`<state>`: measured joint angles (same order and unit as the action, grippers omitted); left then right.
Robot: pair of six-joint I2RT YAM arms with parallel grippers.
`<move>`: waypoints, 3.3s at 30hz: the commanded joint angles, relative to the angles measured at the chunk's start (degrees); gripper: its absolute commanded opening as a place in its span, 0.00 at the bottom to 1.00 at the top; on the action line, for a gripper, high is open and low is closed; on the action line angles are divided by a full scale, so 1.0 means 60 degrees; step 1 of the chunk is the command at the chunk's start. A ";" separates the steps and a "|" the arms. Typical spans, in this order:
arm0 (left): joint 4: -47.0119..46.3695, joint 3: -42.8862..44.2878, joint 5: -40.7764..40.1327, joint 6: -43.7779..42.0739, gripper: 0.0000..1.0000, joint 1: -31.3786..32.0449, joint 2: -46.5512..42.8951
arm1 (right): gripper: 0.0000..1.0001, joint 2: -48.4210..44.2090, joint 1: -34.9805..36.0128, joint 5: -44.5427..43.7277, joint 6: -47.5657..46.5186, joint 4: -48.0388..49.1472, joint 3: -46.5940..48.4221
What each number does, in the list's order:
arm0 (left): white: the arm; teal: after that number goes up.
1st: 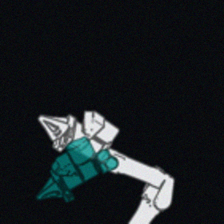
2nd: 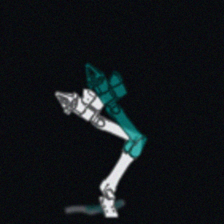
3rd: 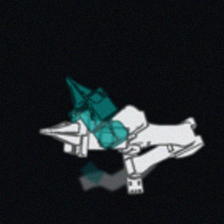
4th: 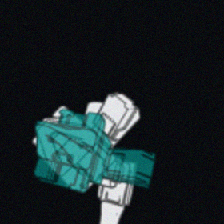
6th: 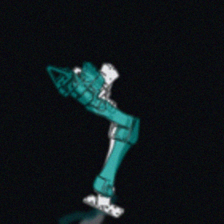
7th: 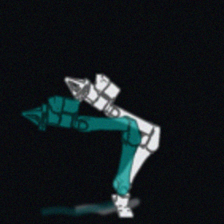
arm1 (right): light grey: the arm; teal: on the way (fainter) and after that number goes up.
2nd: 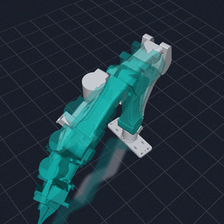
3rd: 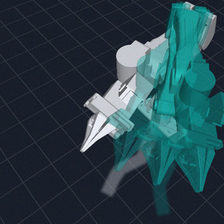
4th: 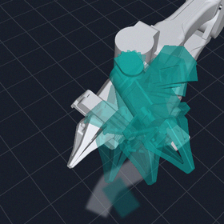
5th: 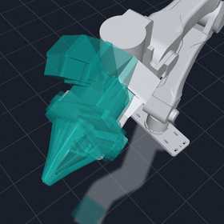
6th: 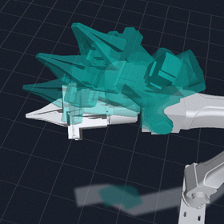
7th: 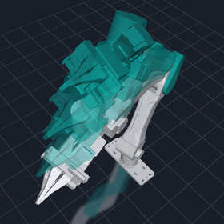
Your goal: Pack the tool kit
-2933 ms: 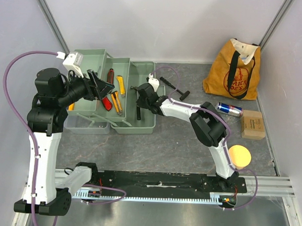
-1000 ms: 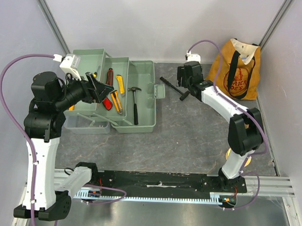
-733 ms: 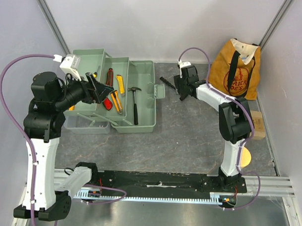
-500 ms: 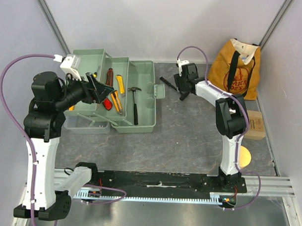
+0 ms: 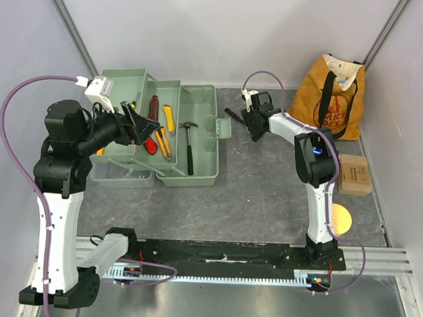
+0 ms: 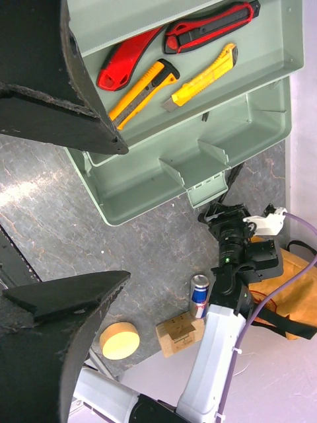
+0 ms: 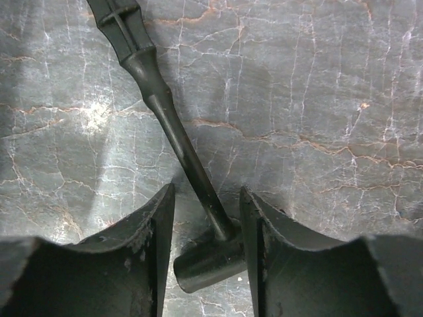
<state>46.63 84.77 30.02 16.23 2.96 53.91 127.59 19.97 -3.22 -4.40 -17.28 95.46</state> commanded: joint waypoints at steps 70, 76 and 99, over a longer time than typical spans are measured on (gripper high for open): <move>-0.0096 0.0241 0.0006 0.0064 0.77 -0.0025 -0.0328 | 0.03 -0.2047 0.5461 -0.3402 0.6608 0.0112 -0.1409; -0.0096 0.0271 -0.0081 0.0005 0.77 -0.0040 -0.0269 | 0.14 -0.1432 0.5535 -0.3681 0.6579 -0.0255 -0.0940; 0.0006 0.0446 -0.0711 -0.0039 0.77 -0.0025 -0.0181 | 0.53 -0.2659 0.5535 -0.3520 0.6125 -0.0826 -0.0192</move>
<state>46.68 85.25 27.79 16.23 2.96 52.62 119.87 53.12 -23.81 33.19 -22.41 91.02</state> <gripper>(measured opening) 0.772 0.498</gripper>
